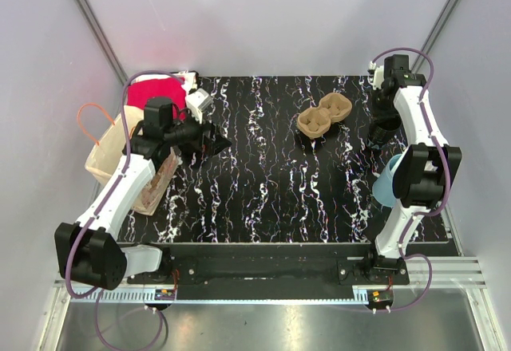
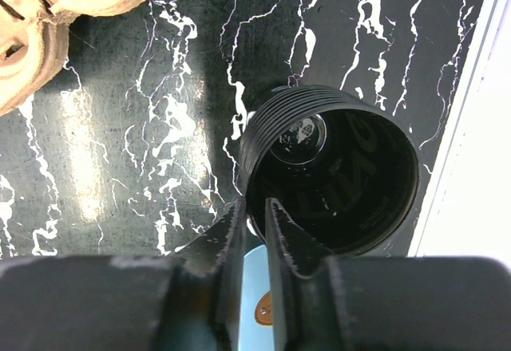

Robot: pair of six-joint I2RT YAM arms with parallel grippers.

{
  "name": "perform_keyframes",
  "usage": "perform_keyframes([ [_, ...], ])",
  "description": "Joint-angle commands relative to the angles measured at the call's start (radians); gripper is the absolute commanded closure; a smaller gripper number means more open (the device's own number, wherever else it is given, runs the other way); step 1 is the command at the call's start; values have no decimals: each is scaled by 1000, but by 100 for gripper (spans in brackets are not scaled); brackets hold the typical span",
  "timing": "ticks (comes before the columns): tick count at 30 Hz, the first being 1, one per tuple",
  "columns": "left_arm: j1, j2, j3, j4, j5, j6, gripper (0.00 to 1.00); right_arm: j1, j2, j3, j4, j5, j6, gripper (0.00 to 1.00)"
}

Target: Pack the takeout coffee

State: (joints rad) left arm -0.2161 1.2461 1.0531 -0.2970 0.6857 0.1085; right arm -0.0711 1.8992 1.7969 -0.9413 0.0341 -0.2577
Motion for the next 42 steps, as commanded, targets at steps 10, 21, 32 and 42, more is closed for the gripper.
perform_keyframes([
  [10,-5,-5,-2,45,23,19,1,-1,0,39,4,-19,-6,91],
  [21,-3,-4,-5,50,28,16,1,-1,-12,41,10,-19,-8,100],
  [32,-5,-4,-7,50,25,16,1,-1,-32,44,16,1,-29,100],
  [42,-5,-4,-8,53,23,14,1,-1,-38,81,4,20,-41,100],
])
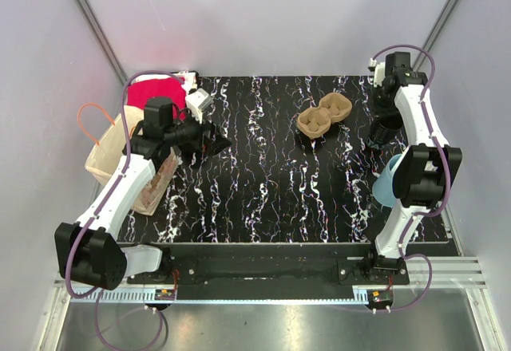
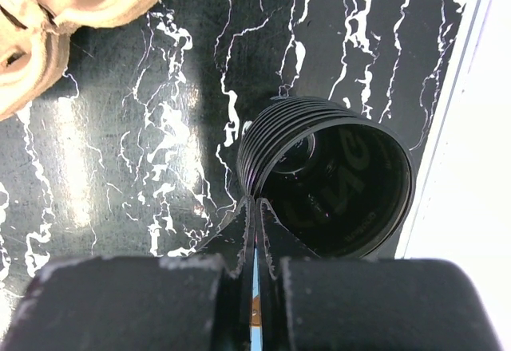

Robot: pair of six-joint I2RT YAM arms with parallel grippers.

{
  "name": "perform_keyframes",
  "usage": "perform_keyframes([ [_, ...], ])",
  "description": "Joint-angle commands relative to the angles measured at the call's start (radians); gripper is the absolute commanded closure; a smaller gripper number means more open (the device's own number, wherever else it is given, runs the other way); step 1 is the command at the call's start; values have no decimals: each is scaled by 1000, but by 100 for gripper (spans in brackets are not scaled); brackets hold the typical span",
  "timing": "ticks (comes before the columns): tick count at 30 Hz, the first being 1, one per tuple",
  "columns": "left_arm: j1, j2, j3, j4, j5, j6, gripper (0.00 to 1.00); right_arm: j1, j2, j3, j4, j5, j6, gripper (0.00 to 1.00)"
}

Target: Pack the takeout coffee

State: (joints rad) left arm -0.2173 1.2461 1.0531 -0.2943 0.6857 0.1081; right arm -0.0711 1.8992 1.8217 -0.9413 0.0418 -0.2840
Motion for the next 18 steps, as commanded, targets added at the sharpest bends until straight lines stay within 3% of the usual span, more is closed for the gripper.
perform_keyframes([
  [1,-5,-4,-7,49,21,15,1,-1,-38,62,-1,10,-17,100],
  [18,-4,-7,-10,50,18,13,1,1,-71,105,-39,36,-37,100],
])
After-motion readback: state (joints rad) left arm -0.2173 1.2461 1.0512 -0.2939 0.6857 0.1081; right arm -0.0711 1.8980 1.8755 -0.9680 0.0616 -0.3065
